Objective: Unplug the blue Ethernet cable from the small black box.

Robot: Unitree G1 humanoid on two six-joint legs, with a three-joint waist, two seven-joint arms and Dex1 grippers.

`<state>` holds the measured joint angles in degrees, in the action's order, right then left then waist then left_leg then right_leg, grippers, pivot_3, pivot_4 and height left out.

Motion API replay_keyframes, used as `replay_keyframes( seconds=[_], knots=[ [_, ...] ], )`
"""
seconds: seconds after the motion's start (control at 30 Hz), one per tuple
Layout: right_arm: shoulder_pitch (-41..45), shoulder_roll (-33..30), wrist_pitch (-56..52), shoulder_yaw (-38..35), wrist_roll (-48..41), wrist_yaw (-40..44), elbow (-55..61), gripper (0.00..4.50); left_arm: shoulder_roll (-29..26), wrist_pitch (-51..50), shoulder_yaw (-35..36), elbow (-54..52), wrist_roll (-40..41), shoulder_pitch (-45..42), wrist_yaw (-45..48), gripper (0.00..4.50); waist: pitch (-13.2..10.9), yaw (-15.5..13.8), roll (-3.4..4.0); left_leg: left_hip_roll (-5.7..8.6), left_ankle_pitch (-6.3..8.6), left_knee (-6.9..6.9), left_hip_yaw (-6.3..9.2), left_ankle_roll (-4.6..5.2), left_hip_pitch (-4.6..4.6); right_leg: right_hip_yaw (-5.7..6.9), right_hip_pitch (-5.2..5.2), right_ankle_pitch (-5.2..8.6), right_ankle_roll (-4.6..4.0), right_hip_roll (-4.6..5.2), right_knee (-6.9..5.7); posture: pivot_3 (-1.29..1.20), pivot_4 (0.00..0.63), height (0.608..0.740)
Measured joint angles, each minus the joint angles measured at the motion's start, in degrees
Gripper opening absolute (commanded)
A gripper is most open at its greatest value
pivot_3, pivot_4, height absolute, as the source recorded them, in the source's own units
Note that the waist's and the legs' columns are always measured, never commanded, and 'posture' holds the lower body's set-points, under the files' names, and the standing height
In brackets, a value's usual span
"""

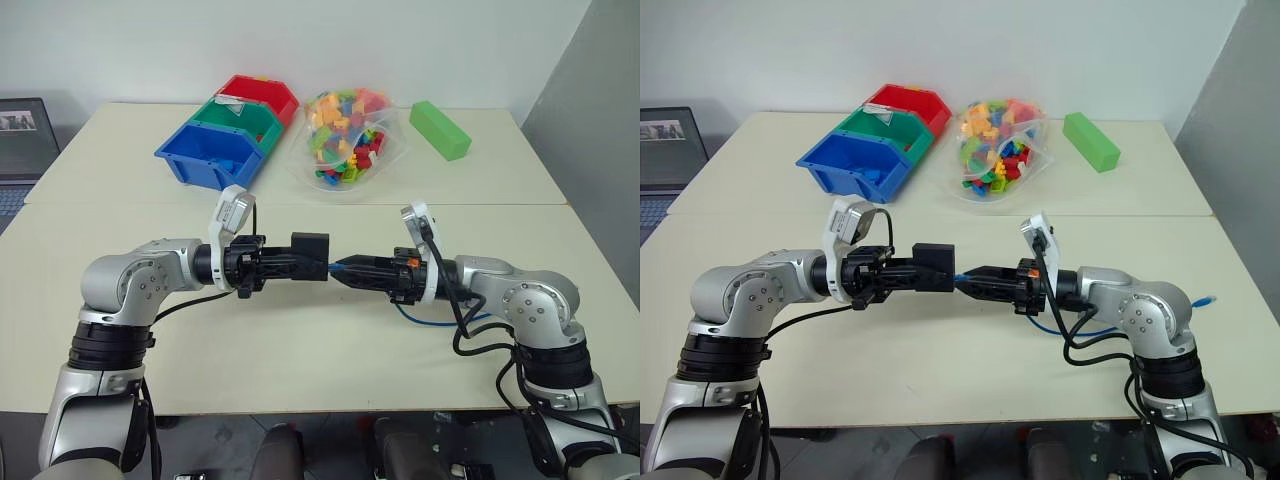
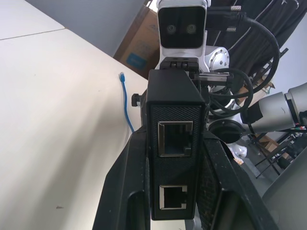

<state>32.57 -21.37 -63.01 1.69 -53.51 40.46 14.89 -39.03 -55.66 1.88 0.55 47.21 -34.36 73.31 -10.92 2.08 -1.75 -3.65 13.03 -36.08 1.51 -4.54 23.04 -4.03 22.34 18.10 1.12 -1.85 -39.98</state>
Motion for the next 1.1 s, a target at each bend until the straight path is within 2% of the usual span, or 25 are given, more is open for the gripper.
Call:
replay_keyframes(
  seconds=[0.13, 0.4, 0.43, 0.87, 1.1],
  knots=[
    [0.0, 0.1, -0.1, 0.0, 0.0, -0.1, 0.0, 1.57, 0.0, 0.1, 0.0, 0.0, 0.0, 0.0, 0.0, 0.79, 0.0, 0.0, 0.00, 0.00, 0.00, 0.00, 0.00, 0.00, 0.00, 0.00, 0.00, 0.00, 0.00, 0.00, 0.01, 0.00, 0.150, 0.740],
    [0.0, -0.2, -0.1, 0.1, 0.2, 0.3, 0.0, 0.11, 0.0, 0.6, 0.0, 0.4, -0.2, 0.1, 0.1, 0.79, 0.0, 0.0, 0.00, 0.00, 0.00, 0.00, 0.00, 0.00, 0.00, 0.00, 0.00, 0.00, 0.00, 0.00, 0.00, 0.00, 0.150, 0.740],
    [0.0, -0.2, -0.1, 0.1, 0.2, 0.5, 0.0, 0.04, 0.0, 0.8, 0.0, 0.4, -0.3, 0.2, 0.3, 0.79, 0.0, 0.0, 0.00, 0.00, 0.00, 0.00, 0.00, 0.00, 0.00, 0.00, 0.00, 0.00, 0.00, 0.00, 0.01, 0.00, 0.150, 0.740],
    [0.0, -0.7, -0.9, 0.4, 0.1, 1.0, 0.0, 0.04, 0.0, 1.2, -0.4, 0.4, -0.8, 0.7, 1.3, 0.79, 0.0, 0.0, 0.00, 0.00, 0.00, 0.01, -0.01, 0.00, 0.00, -0.01, 0.00, 0.00, 0.00, 0.00, 0.01, 0.00, 0.150, 0.740],
    [-2.9, -4.6, -1.5, 1.4, -1.2, 3.2, 1.1, 0.03, -0.2, 4.2, -4.4, 0.2, -2.2, 2.2, 3.1, 0.79, 0.0, 0.0, 0.00, 0.01, 0.00, 0.01, 0.00, 0.00, 0.05, 0.00, 0.02, 0.00, 0.00, 0.00, 0.05, 0.00, 0.150, 0.740]
  ],
)
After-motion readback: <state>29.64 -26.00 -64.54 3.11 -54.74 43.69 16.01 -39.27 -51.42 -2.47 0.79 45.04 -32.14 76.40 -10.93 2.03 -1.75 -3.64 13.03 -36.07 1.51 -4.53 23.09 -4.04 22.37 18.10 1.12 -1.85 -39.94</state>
